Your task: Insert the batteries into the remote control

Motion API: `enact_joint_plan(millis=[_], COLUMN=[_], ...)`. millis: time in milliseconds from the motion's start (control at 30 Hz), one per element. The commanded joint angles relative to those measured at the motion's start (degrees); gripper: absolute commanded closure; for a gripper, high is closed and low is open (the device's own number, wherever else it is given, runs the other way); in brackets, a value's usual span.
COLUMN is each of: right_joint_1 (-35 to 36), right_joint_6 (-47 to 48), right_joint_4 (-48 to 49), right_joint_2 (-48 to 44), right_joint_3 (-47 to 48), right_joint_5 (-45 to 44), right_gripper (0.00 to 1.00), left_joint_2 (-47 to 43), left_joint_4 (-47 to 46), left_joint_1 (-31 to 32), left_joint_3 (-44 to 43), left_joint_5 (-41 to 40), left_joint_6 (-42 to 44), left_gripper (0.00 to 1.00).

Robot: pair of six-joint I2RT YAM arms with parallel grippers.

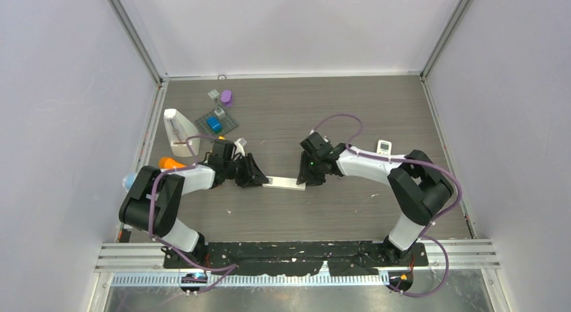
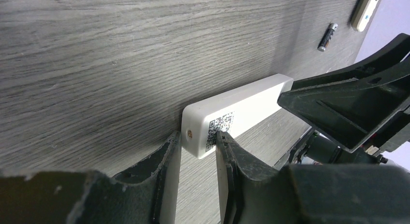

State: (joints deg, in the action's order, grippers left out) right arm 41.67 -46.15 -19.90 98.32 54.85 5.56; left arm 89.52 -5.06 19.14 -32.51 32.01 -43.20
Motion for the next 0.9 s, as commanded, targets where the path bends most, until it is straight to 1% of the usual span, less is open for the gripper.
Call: enact_joint_plan(millis=[0,67,167,200,233,267,300,333,367,400,433,467,533,667,700,733,767,800,867], right_joint_1=[8.91,9.18,9.17,9.11,8.99,8.97,8.96,8.96,8.91,8.77,8.69,8.56,8.43,8.34,8.38,8.35,8.35,8.38,8.38], right_joint_6=[-5.67,-5.96,-4.41,-3.91,-2.25,-1.47,0.01,0.89,2.71,3.51,5.21,6.26,10.31,21.81,26.53,29.18,34.55,37.05,46.47], right_joint_4=[1.34,0.4,-3.09,-3.94,-5.18,-5.65,-6.42,-6.75,-7.75,-8.34,-8.91,-8.96,-9.07,-8.51,-7.72,-7.31,-6.39,-6.03,-5.75], right_joint_2=[11.49,10.37,6.55,5.62,3.6,2.47,-0.07,-1.21,-3.96,-4.78,-6.54,-7.34,-8.93,-9.31,-9.01,-8.84,-8.41,-8.1,-6.1], right_joint_3=[-1.73,-1.36,0.42,0.91,1.83,2.18,2.85,3.18,4.02,4.51,5.32,5.6,6.52,8.42,8.47,8.62,8.7,8.92,9.85], right_joint_5=[-4.0,-5.01,-9.24,-10.08,-11.48,-12.17,-13.76,-14.45,-16.11,-17.93,-18.56,-19.27,-19.94,-18.39,-17.38,-14.8,-13.39,-9.96,-5.62], right_gripper=[0.6,0.55,0.41,0.38,0.32,0.3,0.24,0.22,0.16,0.11,0.09,0.05,0.01,0.0,0.0,0.0,0.0,0.01,0.02], left_joint_2=[2.4,0.96,-0.92,-1.45,-1.98,-2.64,-3.4,-4.25,-5.28,-6.22,-7.14,-8.47,-10.4,-14.02,-14.94,-15.84,-16.98,-18.1,-20.97], left_joint_4=[0.4,1.15,3.72,4.76,7.12,8.43,9.73,11.12,12.36,13.83,15.11,16.93,19.98,24.71,25.63,26.47,27.51,28.48,30.66], left_joint_1=[4.76,4.69,4.69,4.68,4.68,4.62,4.6,4.6,4.59,4.53,4.44,4.38,4.2,3.54,3.21,2.93,2.58,2.25,1.74], left_joint_3=[3.3,3.2,1.37,0.19,-1.03,-2.21,-3.27,-4.44,-5.49,-6.67,-7.85,-8.95,-11.21,-14.66,-15.14,-15.6,-16.02,-16.46,-16.82], left_joint_5=[-3.44,-4.38,-6.12,-6.76,-7.46,-7.87,-8.43,-9.12,-9.68,-10.14,-10.65,-11.51,-13.18,-16.32,-16.77,-17.17,-17.6,-18.39,-20.89], left_joint_6=[0.29,0.43,1.78,2.45,3.16,3.72,4.27,4.78,5.34,5.93,6.46,7.06,8.22,9.94,9.98,9.98,9.83,9.69,9.1], left_gripper=[0.69,0.68,0.66,0.64,0.63,0.61,0.59,0.57,0.55,0.53,0.51,0.48,0.44,0.39,0.38,0.38,0.38,0.37,0.36])
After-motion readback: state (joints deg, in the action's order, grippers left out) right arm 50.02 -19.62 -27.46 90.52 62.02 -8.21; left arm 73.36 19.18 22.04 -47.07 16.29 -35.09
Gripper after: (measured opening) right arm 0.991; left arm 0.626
